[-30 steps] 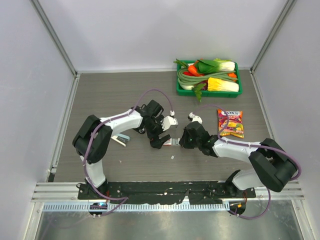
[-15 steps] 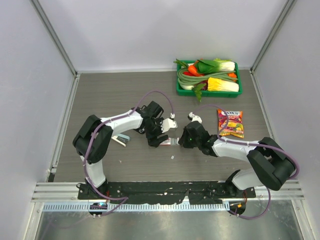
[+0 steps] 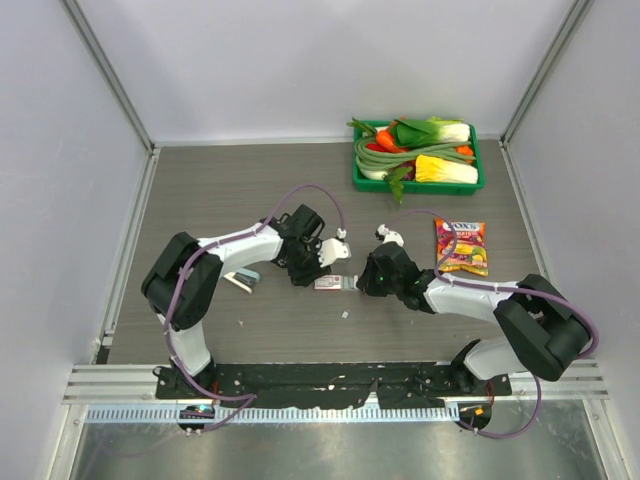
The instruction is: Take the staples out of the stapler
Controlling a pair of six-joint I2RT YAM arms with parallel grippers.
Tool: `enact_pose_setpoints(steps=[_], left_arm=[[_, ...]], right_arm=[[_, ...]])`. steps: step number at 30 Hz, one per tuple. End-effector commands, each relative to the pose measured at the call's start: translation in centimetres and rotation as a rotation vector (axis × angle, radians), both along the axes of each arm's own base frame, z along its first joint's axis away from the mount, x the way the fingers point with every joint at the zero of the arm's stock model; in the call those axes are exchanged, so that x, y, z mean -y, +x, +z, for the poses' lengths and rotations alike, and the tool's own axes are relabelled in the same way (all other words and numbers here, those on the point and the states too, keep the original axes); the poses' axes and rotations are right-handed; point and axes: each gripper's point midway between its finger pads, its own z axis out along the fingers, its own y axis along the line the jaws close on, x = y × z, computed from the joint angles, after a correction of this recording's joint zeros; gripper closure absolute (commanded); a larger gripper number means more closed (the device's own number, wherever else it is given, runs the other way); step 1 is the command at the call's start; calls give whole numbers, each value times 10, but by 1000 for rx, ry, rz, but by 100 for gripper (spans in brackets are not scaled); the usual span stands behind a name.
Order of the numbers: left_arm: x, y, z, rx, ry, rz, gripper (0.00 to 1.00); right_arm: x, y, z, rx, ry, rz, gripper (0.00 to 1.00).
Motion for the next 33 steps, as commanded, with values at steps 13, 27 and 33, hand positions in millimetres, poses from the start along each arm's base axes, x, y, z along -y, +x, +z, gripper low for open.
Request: enact_pose_setpoints(steps=[13, 27, 33], left_arm=[[15, -13, -1, 8, -20, -16, 60], [22, -10, -1, 11, -39, -14, 61], [23, -10, -2, 13, -38, -18, 61]], right_arm=[[-16, 9, 13, 24, 60, 22, 99], [-37, 9, 13, 2, 104, 72, 99], [-50, 9, 14, -3, 117, 98, 99]])
